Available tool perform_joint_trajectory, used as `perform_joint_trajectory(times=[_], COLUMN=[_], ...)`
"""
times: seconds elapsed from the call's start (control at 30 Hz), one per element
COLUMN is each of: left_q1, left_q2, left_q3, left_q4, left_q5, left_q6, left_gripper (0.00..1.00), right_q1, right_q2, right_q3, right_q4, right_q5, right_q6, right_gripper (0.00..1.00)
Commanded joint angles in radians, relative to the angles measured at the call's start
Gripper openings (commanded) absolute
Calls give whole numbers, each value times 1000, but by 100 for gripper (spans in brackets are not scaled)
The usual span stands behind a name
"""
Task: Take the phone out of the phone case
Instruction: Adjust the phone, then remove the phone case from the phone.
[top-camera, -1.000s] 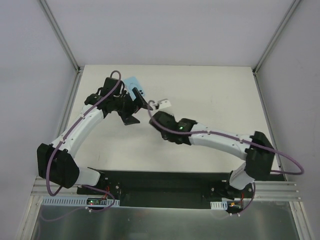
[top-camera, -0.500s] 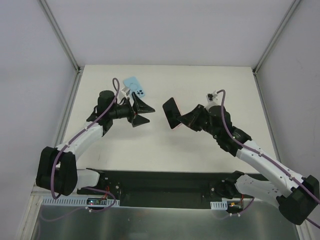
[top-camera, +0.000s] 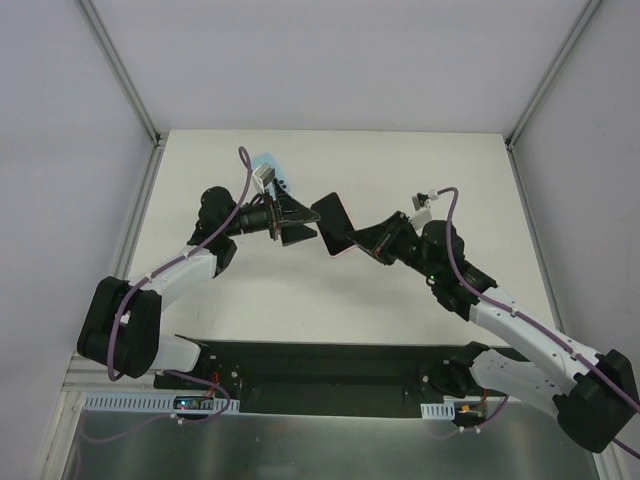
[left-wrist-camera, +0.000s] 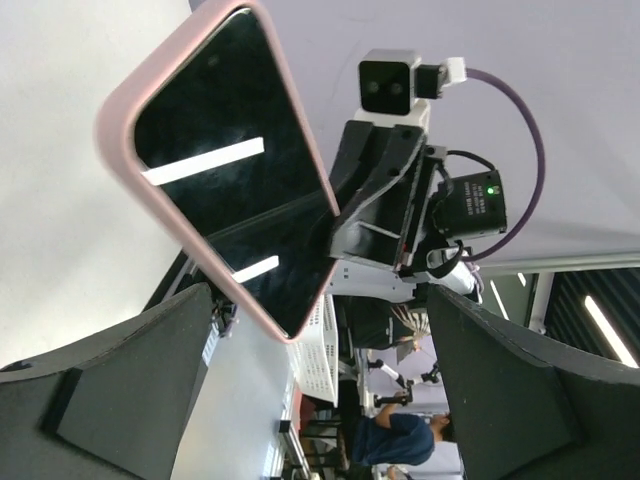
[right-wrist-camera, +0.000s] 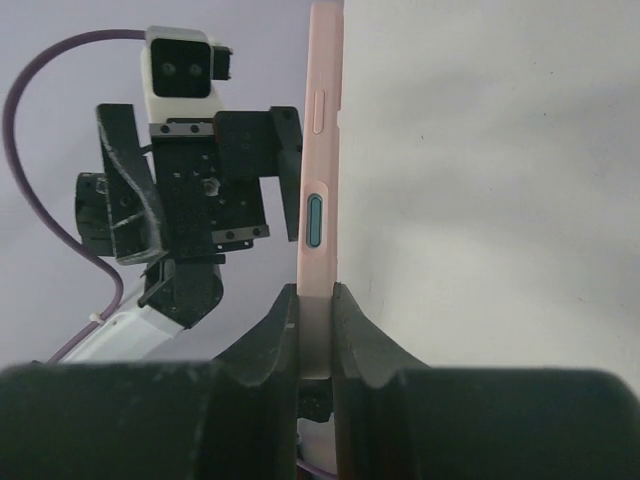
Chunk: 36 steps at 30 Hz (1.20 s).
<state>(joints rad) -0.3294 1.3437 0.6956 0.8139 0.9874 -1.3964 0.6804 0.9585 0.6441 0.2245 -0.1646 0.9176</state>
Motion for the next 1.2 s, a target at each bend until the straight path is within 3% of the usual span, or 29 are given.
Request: perform_joint_trajectory(times=[0.0, 0.27, 0.57, 0.63, 0.7, 0.73, 0.8, 0.87, 0.9, 0.93, 1.0, 1.03, 1.17], left_q1=[-17, -53, -72, -72, -72, -72, -72, -72, -72, -72, -72, -71, -74], left_q2=[21, 81, 150, 156, 166, 169, 175, 176, 176, 173, 157, 149, 77], left_q3=[-39, 11, 47, 41, 36, 38, 38, 39, 38, 35, 31, 33, 42], left_q4=[137, 175, 274, 297, 312, 320, 323, 317, 314, 304, 223, 181, -45], left_q5=[13, -15, -52, -68, -76, -79, -89, -82, -81, -78, -58, -55, -69], left_q6=[-35, -49, -113, -130, -142, -148, -154, -154, -148, -129, -83, -11, 167], left_gripper=[87, 84, 60, 49, 40, 25, 5, 0, 0, 0, 0, 0, 0], right_q1=[-1, 10, 16, 19, 24, 34, 53, 82, 93, 131, 188, 218, 222], right_q2=[-46, -11, 13, 19, 17, 13, 8, 2, 2, 6, 11, 8, -14], right_q3=[20, 29, 15, 26, 90, 120, 179, 267, 300, 386, 458, 486, 500], right_q4=[185, 216, 237, 217, 52, -108, -265, -480, -549, -712, -863, -945, -973], right_q5=[7, -16, -30, -33, -14, 3, 81, 146, 243, 316, 547, 585, 609], right_q6=[43, 72, 138, 132, 69, 31, -79, -146, -192, -273, -327, -351, -367], right_gripper=[2, 1, 1, 1, 1, 1, 1, 2, 9, 28, 52, 62, 65])
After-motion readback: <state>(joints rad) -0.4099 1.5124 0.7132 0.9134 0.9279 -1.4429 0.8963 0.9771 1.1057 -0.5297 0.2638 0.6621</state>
